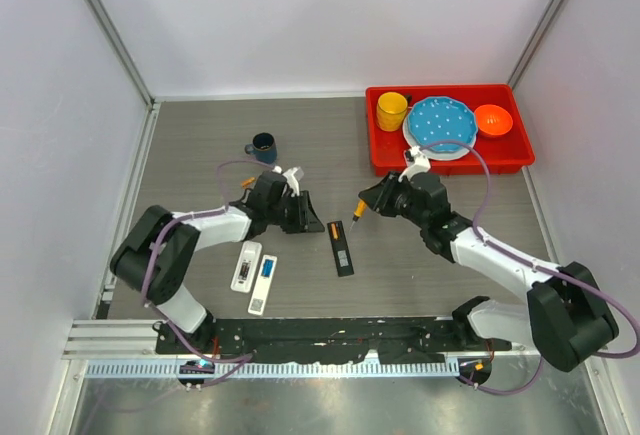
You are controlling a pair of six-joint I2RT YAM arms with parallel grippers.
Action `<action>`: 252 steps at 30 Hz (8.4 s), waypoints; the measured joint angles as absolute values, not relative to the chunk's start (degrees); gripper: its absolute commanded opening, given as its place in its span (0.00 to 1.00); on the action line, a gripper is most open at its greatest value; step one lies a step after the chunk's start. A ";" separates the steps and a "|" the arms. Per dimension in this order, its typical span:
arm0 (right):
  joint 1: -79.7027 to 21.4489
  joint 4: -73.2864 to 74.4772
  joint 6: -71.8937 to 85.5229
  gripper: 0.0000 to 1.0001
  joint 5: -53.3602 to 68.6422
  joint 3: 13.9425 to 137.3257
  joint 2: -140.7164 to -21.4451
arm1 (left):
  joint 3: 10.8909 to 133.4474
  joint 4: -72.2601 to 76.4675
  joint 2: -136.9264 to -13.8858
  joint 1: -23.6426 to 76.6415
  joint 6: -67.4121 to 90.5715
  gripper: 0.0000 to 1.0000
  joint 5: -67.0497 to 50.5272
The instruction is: Unload the batteries from the remote control
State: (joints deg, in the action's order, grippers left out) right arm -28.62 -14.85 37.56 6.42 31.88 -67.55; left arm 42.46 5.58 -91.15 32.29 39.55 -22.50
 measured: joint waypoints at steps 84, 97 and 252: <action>-34.94 -32.51 42.15 0.01 -1.76 35.83 -90.48 | 45.06 10.37 -101.86 34.11 36.73 0.00 -29.28; -43.81 -21.52 34.04 0.01 -12.45 44.38 -90.32 | 44.31 5.61 -97.62 34.61 35.38 0.00 -20.93; -30.72 10.92 31.75 0.01 -10.15 29.67 -38.48 | 55.29 -21.56 -96.03 66.57 23.31 0.78 8.95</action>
